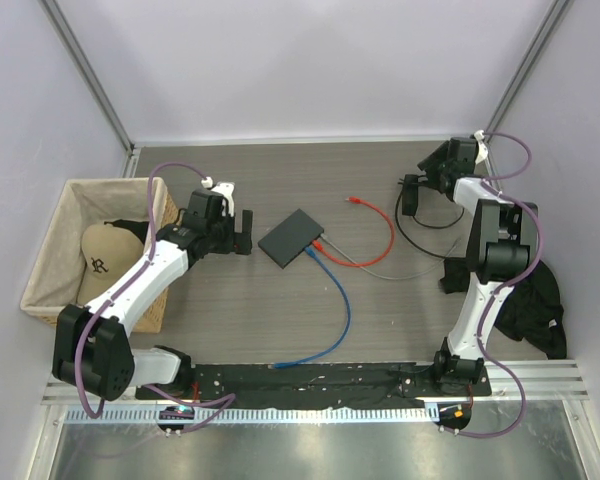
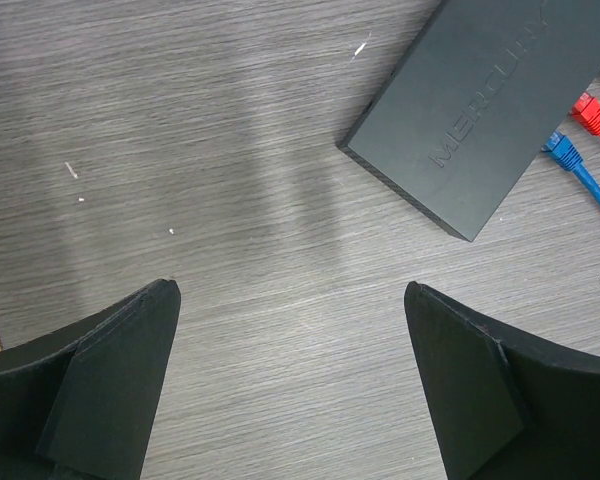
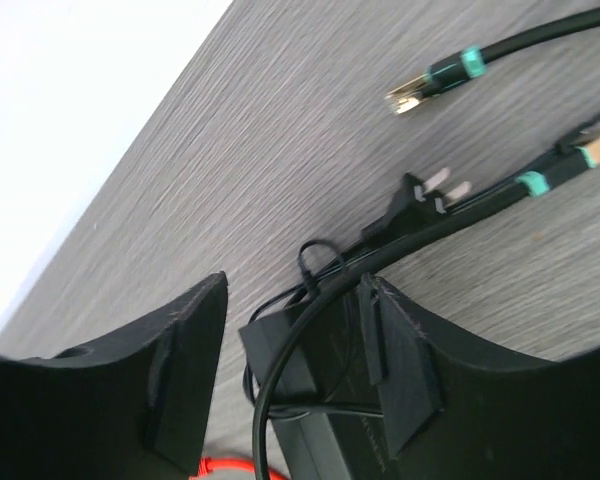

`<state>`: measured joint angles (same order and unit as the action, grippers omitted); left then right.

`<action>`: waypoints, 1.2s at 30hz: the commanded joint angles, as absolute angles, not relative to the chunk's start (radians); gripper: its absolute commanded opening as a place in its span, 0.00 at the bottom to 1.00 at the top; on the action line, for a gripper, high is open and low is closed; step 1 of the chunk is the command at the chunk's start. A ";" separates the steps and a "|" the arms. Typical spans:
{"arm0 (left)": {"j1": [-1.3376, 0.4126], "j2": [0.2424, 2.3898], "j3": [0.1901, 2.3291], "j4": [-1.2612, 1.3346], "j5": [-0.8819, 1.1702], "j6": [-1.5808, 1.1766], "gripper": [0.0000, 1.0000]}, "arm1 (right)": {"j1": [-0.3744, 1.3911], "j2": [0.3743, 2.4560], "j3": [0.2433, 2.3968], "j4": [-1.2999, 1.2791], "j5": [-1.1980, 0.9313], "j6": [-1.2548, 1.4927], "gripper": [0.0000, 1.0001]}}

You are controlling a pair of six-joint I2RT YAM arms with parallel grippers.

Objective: Insert the plug into the switch port

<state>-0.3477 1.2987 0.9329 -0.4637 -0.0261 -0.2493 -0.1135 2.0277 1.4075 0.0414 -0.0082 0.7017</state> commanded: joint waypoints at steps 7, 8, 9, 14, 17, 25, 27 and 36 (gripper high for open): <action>-0.348 1.289 0.976 -0.454 -0.025 -0.244 1.00 | -0.117 2.062 1.428 0.063 0.084 0.842 0.53; -0.348 1.289 0.977 -0.454 -0.023 -0.244 1.00 | -0.115 2.069 1.434 0.063 0.083 0.842 0.51; -0.348 1.287 0.977 -0.454 -0.021 -0.245 1.00 | -0.117 2.074 1.448 0.063 0.080 0.841 0.46; -0.348 1.279 0.976 -0.459 -0.021 -0.247 1.00 | -0.117 2.097 1.479 0.064 0.057 0.844 0.31; -0.348 1.273 0.974 -0.459 -0.018 -0.247 1.00 | -0.123 2.105 1.488 0.063 0.029 0.844 0.25; -0.348 1.267 0.969 -0.463 -0.015 -0.247 1.00 | -0.123 2.141 1.523 0.061 -0.023 0.870 0.51; -0.348 1.269 0.969 -0.465 -0.015 -0.247 1.00 | -0.123 2.158 1.537 0.064 -0.031 0.874 0.51; -0.348 1.275 0.973 -0.468 -0.015 -0.247 1.00 | -0.124 2.172 1.559 0.097 -0.066 0.881 0.20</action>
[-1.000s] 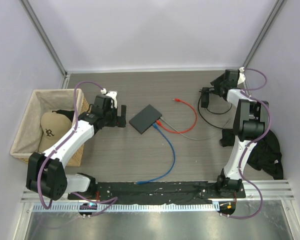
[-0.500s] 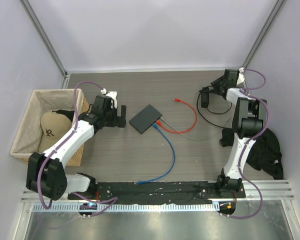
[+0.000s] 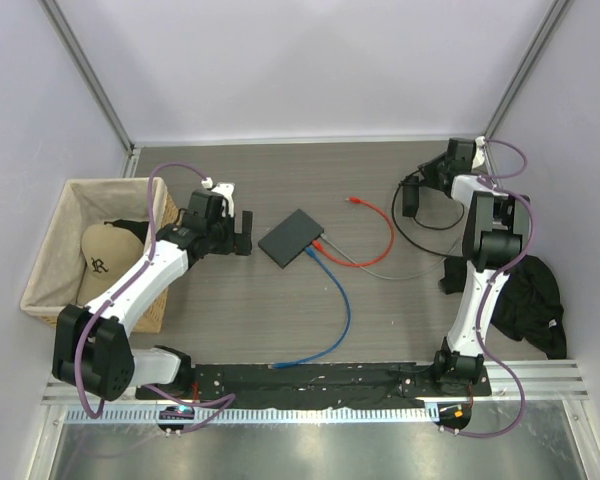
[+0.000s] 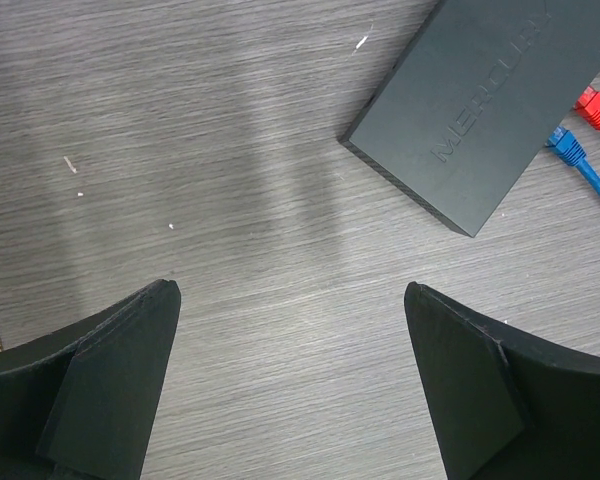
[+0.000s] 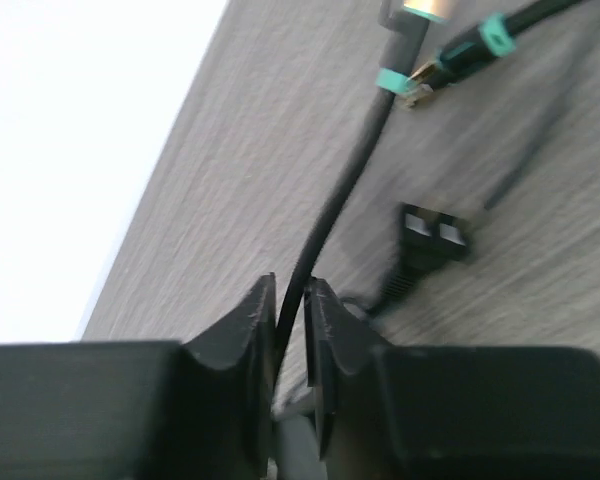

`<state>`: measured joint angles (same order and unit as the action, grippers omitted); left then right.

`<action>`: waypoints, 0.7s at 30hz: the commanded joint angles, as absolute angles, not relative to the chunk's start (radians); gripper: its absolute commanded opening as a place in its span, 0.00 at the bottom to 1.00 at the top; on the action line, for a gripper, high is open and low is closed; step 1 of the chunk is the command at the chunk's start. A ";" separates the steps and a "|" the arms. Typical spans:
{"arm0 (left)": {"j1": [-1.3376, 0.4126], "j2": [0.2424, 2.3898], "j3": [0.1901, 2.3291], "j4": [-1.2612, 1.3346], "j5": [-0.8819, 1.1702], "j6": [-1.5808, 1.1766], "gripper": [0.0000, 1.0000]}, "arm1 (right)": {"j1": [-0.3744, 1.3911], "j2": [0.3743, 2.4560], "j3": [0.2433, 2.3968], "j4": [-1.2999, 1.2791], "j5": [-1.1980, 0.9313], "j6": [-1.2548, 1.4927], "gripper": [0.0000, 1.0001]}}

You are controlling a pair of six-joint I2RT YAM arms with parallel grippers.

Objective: Insert the plug into the switch port

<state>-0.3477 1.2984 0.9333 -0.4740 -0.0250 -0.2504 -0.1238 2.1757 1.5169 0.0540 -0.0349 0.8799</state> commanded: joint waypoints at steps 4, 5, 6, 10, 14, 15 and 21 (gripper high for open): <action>-0.348 1.273 0.973 -0.471 -0.018 -0.245 1.00 | -0.124 2.105 1.551 0.123 -0.075 0.858 0.06; -0.348 1.272 0.974 -0.472 -0.020 -0.245 1.00 | -0.124 2.064 1.557 0.124 -0.086 0.850 0.01; -0.348 1.272 0.974 -0.474 -0.021 -0.244 1.00 | -0.124 2.045 1.563 0.126 -0.095 0.842 0.01; -0.348 1.264 0.976 -0.474 -0.020 -0.245 1.00 | -0.124 1.936 1.623 0.127 -0.164 0.810 0.01; -0.348 1.256 0.977 -0.474 -0.017 -0.250 1.00 | -0.124 1.836 1.751 0.100 -0.235 0.758 0.01; -0.348 1.252 0.979 -0.476 -0.015 -0.252 1.00 | -0.121 1.801 1.775 0.095 -0.262 0.747 0.01; -0.347 1.246 0.979 -0.472 -0.008 -0.259 1.00 | -0.040 1.655 1.890 0.014 -0.328 0.590 0.01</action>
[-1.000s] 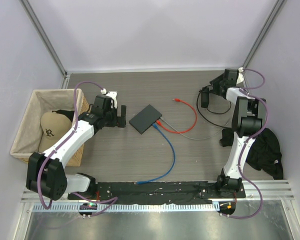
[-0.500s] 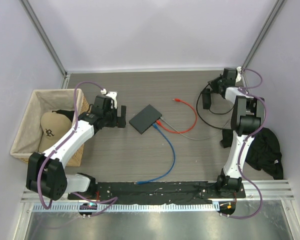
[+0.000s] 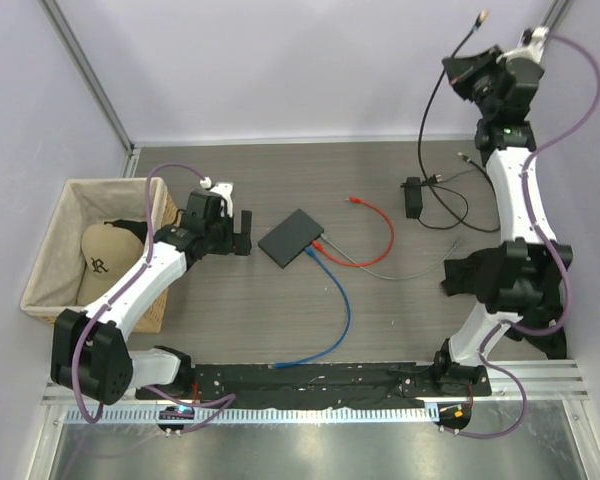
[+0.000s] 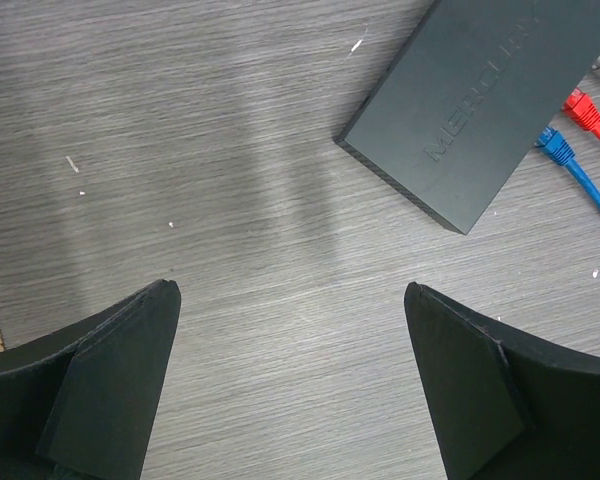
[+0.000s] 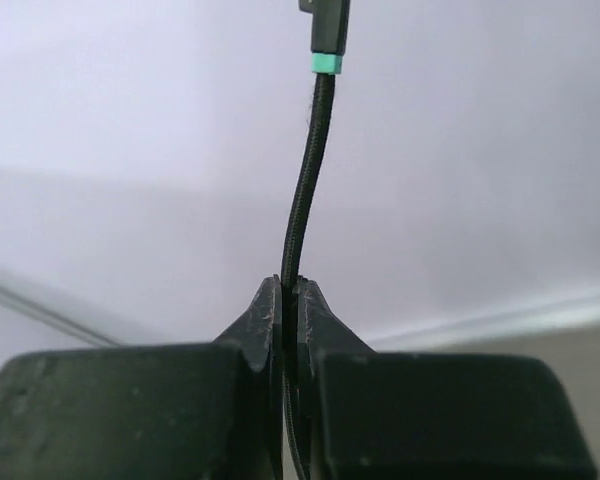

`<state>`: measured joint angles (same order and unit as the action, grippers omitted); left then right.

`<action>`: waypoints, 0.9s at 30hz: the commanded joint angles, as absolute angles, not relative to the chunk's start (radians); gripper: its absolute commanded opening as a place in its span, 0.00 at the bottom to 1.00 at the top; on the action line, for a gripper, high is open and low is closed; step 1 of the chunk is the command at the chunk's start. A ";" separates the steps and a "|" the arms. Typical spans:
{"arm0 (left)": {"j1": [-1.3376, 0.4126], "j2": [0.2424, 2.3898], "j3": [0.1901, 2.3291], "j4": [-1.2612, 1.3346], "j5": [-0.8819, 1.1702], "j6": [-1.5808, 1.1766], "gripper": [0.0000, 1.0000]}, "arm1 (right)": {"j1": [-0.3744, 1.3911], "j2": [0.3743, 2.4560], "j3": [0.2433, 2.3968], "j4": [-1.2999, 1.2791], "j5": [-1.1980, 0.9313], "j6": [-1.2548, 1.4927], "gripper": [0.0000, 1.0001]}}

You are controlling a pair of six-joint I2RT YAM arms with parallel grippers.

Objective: Insert the plug into the switch port

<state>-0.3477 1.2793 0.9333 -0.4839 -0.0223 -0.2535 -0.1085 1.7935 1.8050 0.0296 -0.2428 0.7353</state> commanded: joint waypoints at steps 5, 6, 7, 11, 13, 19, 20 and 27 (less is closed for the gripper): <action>-0.348 1.236 0.974 -0.462 -0.006 -0.267 1.00 | 0.153 1.485 1.736 -0.017 -0.356 0.529 0.01; -0.348 1.232 0.974 -0.460 -0.005 -0.268 1.00 | 0.181 1.459 1.688 -0.012 -0.356 0.532 0.01; -0.348 1.226 0.973 -0.453 -0.006 -0.276 1.00 | 0.214 1.431 1.639 -0.005 -0.356 0.534 0.01; -0.347 1.218 0.973 -0.446 -0.006 -0.298 1.00 | 0.403 1.329 1.323 0.066 -0.399 0.551 0.01; -0.348 1.216 0.985 -0.462 0.026 -0.308 1.00 | 0.461 1.313 1.164 0.099 -0.411 0.560 0.01; -0.348 1.197 0.994 -0.457 0.133 -0.432 1.00 | 0.684 1.334 0.831 0.311 -0.374 0.577 0.01; -0.348 1.192 0.988 -0.450 0.141 -0.455 1.00 | 0.690 1.345 0.796 0.368 -0.389 0.597 0.01; -0.350 1.151 0.916 -0.393 0.159 -0.650 1.00 | 0.716 1.456 0.670 0.574 -0.443 0.658 0.01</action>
<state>-0.3477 1.1934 0.9447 -0.4595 0.1177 -0.5117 0.7097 1.4372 0.6674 0.3309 -0.4076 0.6296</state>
